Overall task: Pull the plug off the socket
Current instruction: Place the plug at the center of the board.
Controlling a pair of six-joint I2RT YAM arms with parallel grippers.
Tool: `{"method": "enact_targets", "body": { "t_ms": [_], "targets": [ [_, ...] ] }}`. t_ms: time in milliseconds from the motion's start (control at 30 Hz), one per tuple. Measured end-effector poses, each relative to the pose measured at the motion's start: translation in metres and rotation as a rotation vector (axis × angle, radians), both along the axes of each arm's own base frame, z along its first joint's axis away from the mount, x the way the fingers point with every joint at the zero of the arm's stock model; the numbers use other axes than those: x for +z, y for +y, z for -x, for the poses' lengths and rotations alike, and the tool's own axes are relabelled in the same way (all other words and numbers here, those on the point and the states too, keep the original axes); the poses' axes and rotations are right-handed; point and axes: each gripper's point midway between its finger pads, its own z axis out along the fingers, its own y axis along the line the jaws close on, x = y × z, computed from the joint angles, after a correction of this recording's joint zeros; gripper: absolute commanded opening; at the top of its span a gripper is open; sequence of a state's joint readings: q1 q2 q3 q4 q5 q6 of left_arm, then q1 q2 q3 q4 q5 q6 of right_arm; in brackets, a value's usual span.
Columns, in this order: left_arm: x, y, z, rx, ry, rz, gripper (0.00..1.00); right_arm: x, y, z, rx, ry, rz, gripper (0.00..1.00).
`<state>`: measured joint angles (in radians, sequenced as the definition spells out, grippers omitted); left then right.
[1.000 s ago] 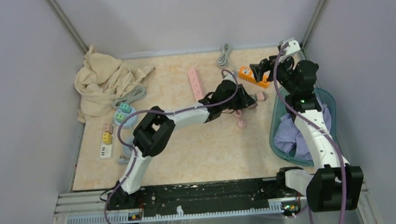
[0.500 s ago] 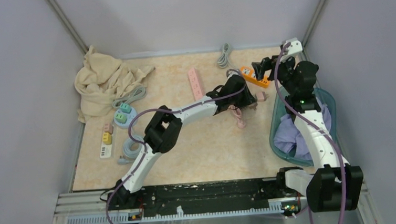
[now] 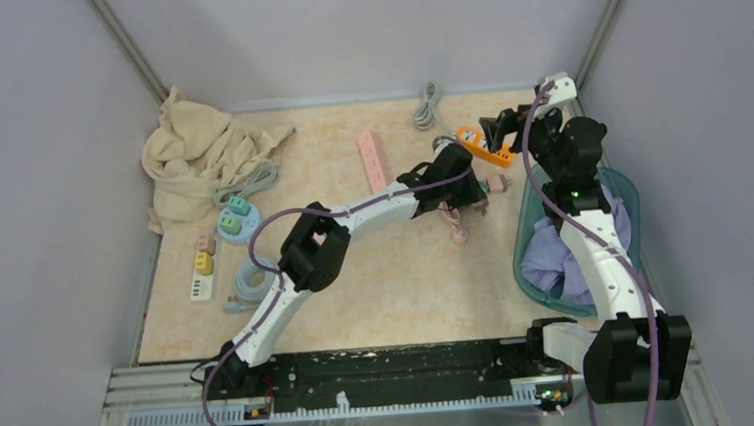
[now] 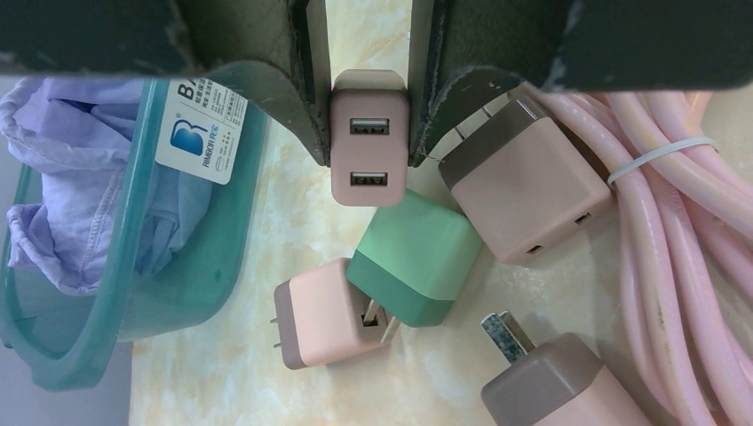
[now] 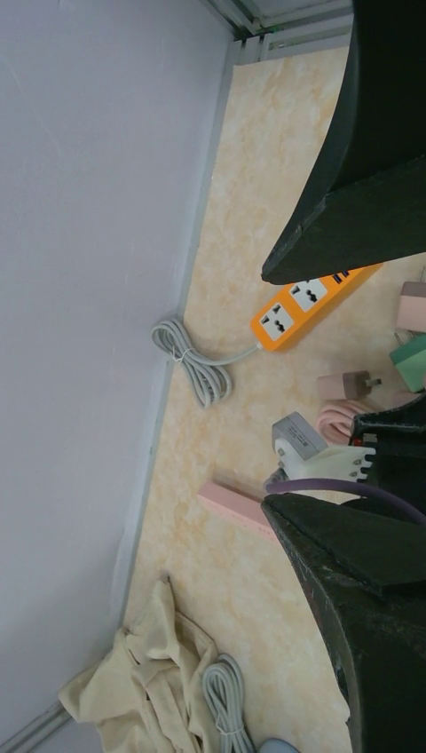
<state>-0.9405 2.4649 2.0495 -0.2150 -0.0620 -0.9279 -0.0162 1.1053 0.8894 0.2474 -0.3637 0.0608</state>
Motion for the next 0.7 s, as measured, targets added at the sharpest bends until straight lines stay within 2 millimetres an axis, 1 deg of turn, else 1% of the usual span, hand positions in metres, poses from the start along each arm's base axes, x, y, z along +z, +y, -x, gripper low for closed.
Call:
{"method": "enact_targets", "body": {
  "t_ms": [167,200,233,300,433,600,700],
  "targets": [
    [-0.0043,0.0009,0.0003,0.003,0.009,-0.015,0.43,-0.0046,0.0001,0.0002,0.000,0.007,-0.003,0.87],
    [-0.0045,0.0008,0.0001,0.003,0.009,-0.016,0.46,-0.0057,0.0001,0.0003,0.000,0.009,-0.003,0.87],
    [-0.0047,0.0011,0.0000,0.004,0.009,-0.017,0.52,-0.0066,0.0001,0.0003,0.000,0.010,-0.003,0.87],
    [-0.0034,0.0009,-0.0004,0.006,0.009,-0.017,0.59,-0.0076,0.0001,0.0004,0.000,0.013,-0.003,0.87],
    [0.0016,-0.0006,-0.0024,0.011,0.001,-0.010,0.60,-0.0070,0.0001,0.0003,0.000,0.010,-0.003,0.88],
    [0.0023,-0.0006,-0.0024,0.013,-0.007,-0.013,0.62,-0.0062,0.0002,0.0002,0.000,0.007,-0.004,0.88],
    [0.0035,0.0021,0.0023,0.006,-0.026,-0.026,0.63,-0.0062,0.0003,0.0002,0.001,0.007,-0.005,0.88]
  ]
}}
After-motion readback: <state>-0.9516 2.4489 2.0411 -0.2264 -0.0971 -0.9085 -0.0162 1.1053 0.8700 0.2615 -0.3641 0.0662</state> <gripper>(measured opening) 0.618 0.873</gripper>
